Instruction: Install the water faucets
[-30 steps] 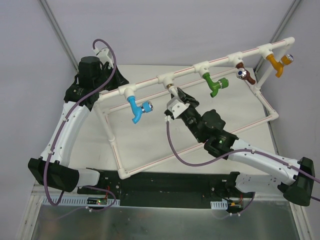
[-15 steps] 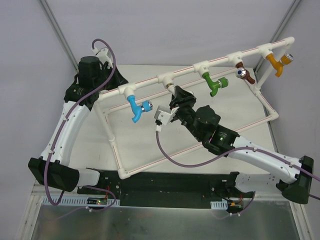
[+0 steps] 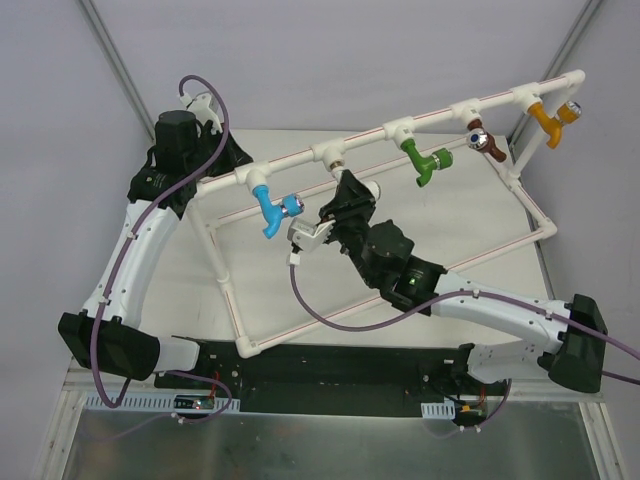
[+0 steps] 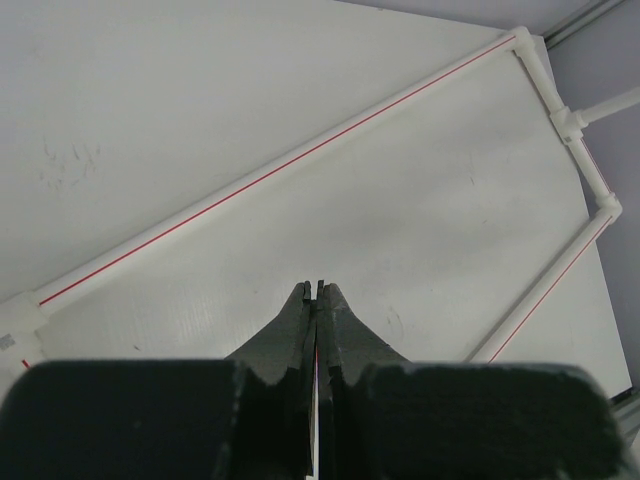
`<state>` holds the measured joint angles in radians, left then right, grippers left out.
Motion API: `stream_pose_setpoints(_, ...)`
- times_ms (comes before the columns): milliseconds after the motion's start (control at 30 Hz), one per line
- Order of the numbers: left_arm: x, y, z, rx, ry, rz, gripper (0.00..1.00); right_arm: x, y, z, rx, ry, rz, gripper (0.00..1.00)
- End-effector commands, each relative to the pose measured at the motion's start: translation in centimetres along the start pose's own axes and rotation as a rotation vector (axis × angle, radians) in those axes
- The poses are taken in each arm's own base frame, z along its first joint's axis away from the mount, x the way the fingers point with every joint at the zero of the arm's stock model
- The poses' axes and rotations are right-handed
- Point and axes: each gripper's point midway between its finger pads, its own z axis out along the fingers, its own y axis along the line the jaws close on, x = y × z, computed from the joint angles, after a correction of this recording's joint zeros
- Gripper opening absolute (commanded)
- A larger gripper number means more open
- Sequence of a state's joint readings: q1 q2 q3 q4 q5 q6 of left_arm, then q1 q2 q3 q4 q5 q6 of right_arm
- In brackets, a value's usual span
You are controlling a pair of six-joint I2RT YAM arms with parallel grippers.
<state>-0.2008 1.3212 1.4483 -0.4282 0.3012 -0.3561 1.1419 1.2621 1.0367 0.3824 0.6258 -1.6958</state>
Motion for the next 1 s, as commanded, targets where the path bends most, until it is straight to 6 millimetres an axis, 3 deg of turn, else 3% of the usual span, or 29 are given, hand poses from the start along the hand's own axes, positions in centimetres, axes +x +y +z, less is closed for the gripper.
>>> stream_pose_setpoints(0,7.6,-2.5,-0.5,0.145,0.284,-0.042,0.00,1.5,7.5,2.4,-0.106,0.045,-0.196,0.00)
stream_pose_setpoints(167,7.6,-2.5,-0.6,0.144,0.282,-0.037,0.00,1.8,8.1,2.6,-0.115,0.016,-0.248,0.00)
stream_pose_setpoints(567,7.7,-2.3,-0.4,0.136,0.286,-0.034,0.00,3.7,7.4,1.7,-0.165,0.034,-0.295,0.00)
stream_pose_setpoints(967,8.0,-2.3,-0.3,0.146,0.297,-0.034,0.00,3.7,8.9,2.3,-0.291,0.079,-0.363,0.00)
